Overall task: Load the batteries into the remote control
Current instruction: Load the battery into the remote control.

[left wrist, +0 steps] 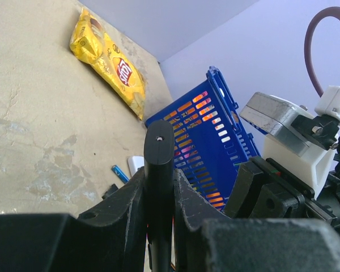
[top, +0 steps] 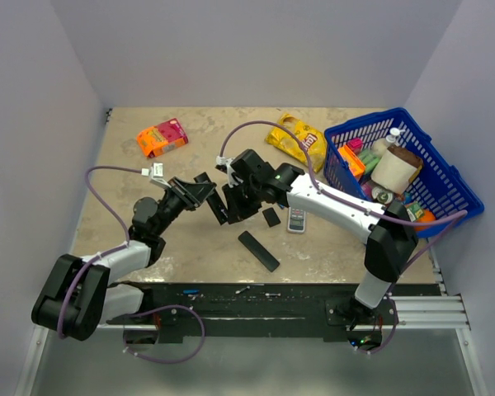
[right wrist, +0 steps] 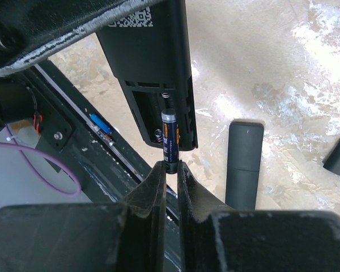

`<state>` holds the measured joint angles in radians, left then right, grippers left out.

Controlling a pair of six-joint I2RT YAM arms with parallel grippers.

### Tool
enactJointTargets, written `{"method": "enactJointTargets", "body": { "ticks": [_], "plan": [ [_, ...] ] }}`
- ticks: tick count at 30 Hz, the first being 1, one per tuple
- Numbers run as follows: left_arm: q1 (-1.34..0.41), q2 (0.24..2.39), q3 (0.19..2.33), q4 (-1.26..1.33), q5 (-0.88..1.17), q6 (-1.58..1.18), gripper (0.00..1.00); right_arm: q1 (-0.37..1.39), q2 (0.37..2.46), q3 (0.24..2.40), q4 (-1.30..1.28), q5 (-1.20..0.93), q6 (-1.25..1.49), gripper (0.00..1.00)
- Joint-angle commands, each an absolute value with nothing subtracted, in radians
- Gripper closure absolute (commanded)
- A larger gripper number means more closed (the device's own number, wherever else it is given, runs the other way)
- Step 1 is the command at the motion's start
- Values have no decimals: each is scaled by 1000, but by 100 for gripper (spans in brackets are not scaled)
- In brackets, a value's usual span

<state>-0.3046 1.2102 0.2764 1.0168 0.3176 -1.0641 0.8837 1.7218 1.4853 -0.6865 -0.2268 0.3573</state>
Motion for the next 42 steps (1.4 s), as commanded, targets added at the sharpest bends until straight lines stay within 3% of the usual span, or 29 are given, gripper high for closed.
{"method": "enactJointTargets", "body": {
  "ticks": [1, 42],
  "plan": [
    [-311, 1187, 271, 1101, 307, -1058, 100, 887, 1713, 1528, -700, -213, 373, 100],
    [-383, 1164, 278, 1120, 361, -1238, 100, 885, 1669, 1490, -519, -83, 377, 100]
  ]
}}
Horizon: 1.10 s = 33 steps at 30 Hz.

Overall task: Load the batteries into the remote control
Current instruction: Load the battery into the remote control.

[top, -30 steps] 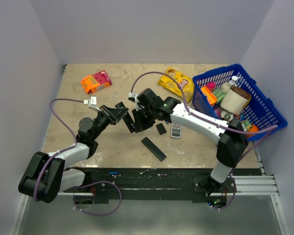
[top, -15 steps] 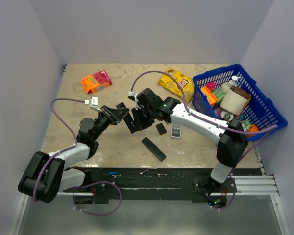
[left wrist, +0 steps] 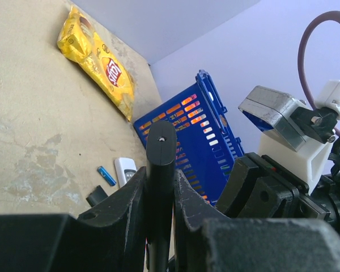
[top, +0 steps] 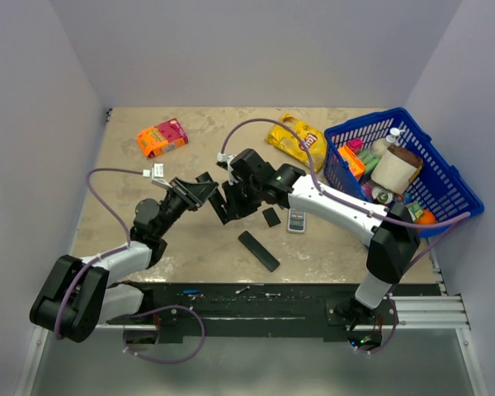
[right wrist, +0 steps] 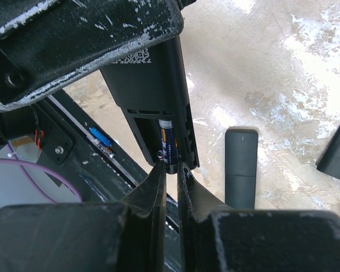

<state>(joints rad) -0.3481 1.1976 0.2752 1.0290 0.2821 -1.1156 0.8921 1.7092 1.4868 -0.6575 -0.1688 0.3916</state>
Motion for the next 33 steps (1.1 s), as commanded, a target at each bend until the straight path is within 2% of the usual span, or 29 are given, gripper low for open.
{"method": "enactJointTargets", "body": {
  "ticks": [1, 10, 15, 16, 19, 25, 29, 33],
  "plan": [
    [-387, 1164, 278, 1121, 359, -1250, 100, 887, 1669, 1488, -517, -78, 376, 100],
    [-396, 1163, 287, 1141, 344, -1358, 100, 887, 1677, 1462, -511, -38, 365, 100],
    [-414, 1169, 319, 1109, 351, -1313, 100, 887, 1689, 1474, -518, -37, 367, 100],
    [-413, 1164, 318, 1098, 350, -1312, 100, 887, 1689, 1477, -523, -38, 367, 96],
    [-414, 1144, 321, 1028, 330, -1281, 100, 887, 1687, 1486, -532, -46, 364, 96],
    [-414, 1100, 379, 859, 249, -1083, 100, 887, 1693, 1496, -566, -81, 364, 95],
    [-414, 1101, 387, 882, 247, -1055, 100, 888, 1692, 1493, -580, -84, 367, 94],
    [-413, 1106, 358, 923, 258, -1094, 100, 887, 1684, 1493, -584, -80, 370, 88]
  ]
}}
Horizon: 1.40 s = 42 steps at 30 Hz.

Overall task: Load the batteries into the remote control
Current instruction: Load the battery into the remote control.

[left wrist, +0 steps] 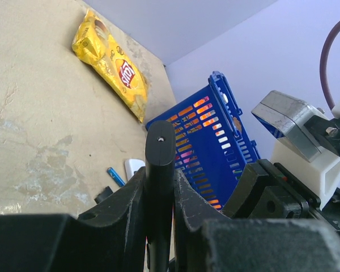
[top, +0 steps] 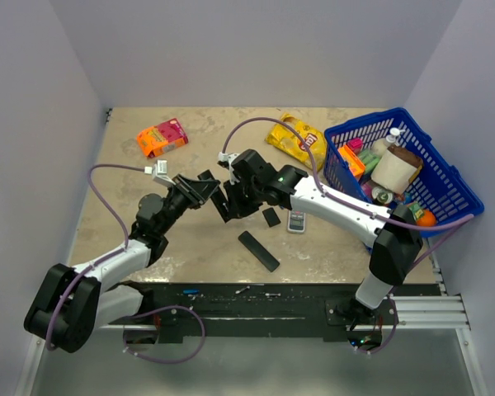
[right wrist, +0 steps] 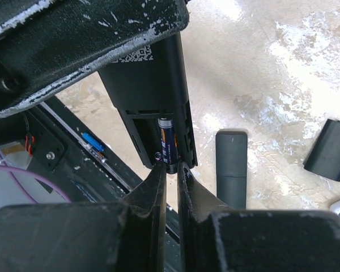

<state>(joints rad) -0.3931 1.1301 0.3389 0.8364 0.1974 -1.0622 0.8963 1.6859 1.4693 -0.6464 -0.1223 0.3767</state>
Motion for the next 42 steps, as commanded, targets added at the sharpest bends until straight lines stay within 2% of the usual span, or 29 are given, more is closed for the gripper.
{"method": "enactJointTargets", "body": {
  "ticks": [1, 9, 27, 37, 42],
  "plan": [
    [-413, 1108, 338, 942, 253, -1109, 100, 887, 1684, 1491, -584, -80, 370, 88],
    [-413, 1131, 282, 1005, 198, -1195, 100, 887, 1697, 1505, -620, -95, 370, 88],
    [-413, 1097, 342, 896, 245, -940, 100, 887, 1718, 1572, -664, -124, 337, 98],
    [-411, 1109, 287, 997, 209, -1136, 100, 887, 1735, 1565, -667, -137, 337, 94],
    [-410, 1114, 272, 1011, 204, -1178, 100, 887, 1730, 1565, -672, -130, 339, 88]
  ]
}}
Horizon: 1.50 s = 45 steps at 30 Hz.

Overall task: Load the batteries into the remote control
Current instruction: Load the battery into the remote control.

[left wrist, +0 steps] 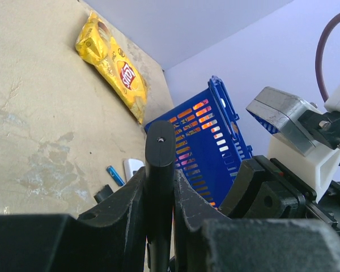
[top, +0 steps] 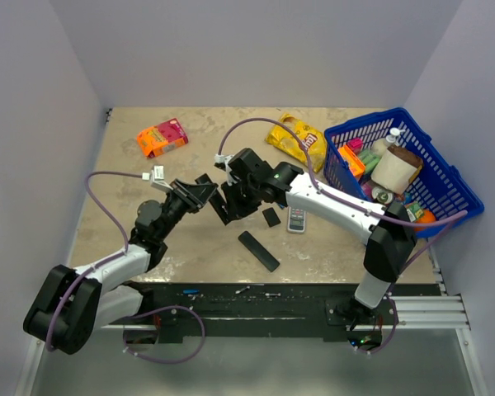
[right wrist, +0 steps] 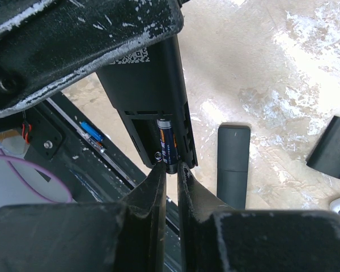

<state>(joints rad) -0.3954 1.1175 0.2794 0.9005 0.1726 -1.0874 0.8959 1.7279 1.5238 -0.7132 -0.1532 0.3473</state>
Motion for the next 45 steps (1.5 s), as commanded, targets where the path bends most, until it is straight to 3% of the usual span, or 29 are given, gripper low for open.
{"method": "enactJointTargets", "body": {
  "ticks": [1, 18, 28, 31, 38, 45],
  "plan": [
    [-410, 1115, 268, 1011, 203, -1181, 100, 887, 1729, 1565, -673, -129, 339, 88],
    [-385, 1106, 232, 994, 184, -1246, 100, 887, 1701, 1574, -692, -123, 334, 64],
    [-354, 1104, 229, 999, 227, -1284, 100, 885, 1615, 1597, -646, -153, 272, 38],
    [-341, 1103, 230, 999, 259, -1305, 100, 874, 1556, 1559, -589, -195, 190, 37],
    [-318, 1103, 271, 980, 362, -1350, 100, 781, 1437, 1411, -482, -511, -88, 37],
    [-314, 1097, 316, 966, 428, -1368, 100, 762, 1401, 1332, -442, -598, -227, 35]
  ]
}}
